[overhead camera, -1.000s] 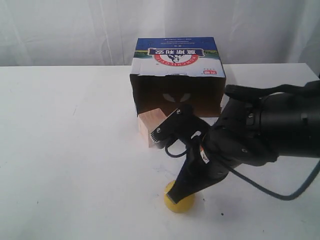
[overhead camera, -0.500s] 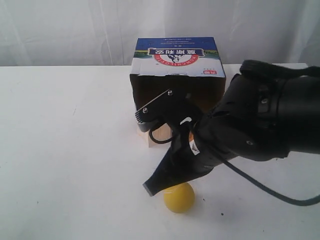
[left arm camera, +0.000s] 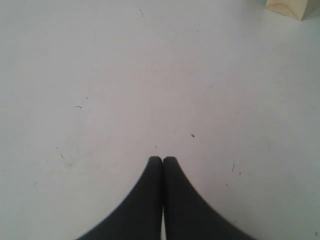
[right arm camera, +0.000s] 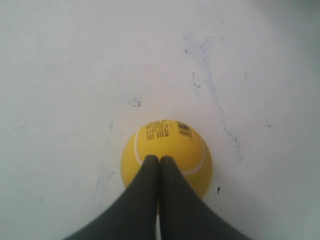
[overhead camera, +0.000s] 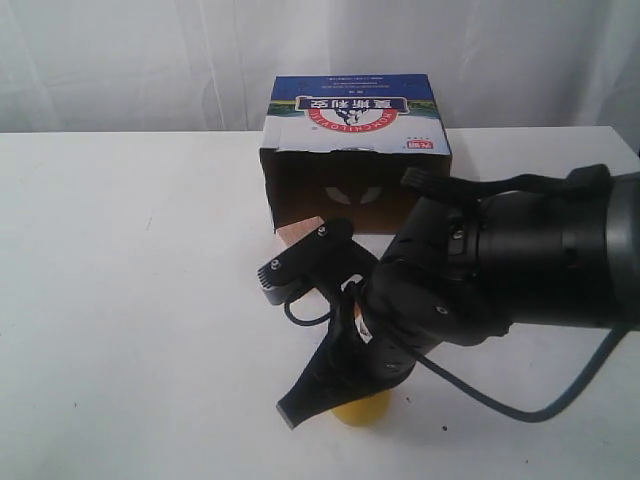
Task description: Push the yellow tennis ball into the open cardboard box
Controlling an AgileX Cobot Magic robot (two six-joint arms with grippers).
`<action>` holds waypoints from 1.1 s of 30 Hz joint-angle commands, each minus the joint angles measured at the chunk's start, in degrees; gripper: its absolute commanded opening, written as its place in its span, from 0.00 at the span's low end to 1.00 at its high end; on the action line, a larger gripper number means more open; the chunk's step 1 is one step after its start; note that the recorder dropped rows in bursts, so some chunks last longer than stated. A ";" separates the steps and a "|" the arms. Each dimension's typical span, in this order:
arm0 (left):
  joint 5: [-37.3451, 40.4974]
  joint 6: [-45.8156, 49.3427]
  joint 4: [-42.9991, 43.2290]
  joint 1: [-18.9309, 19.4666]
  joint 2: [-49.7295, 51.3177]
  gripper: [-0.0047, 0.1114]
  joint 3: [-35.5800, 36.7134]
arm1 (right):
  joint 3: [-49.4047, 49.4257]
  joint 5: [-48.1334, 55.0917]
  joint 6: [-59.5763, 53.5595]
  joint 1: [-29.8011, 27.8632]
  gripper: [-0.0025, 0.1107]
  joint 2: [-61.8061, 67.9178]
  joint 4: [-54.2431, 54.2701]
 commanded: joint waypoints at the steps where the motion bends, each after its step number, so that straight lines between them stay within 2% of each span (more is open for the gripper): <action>1: 1.17 0.13 0.00 -0.29 -0.29 0.04 0.24 | -0.19 0.15 -1.09 0.09 0.02 0.09 1.10; 9: 1.17 0.13 0.00 -0.29 -0.29 0.04 0.24 | 1.89 -2.12 -2.63 -0.16 0.02 4.52 0.49; 20: 1.17 0.13 0.00 -0.29 -0.29 0.04 0.24 | -0.16 2.05 0.90 -8.52 0.02 0.87 -14.18; 26: 1.17 0.13 0.00 -0.29 -0.29 0.04 0.24 | -4.46 7.06 0.90 -10.88 0.02 -2.90 -16.06; 33: 1.17 0.13 0.00 -0.29 -0.29 0.04 0.24 | -2.14 15.00 0.90 -10.63 0.02 -4.00 -13.79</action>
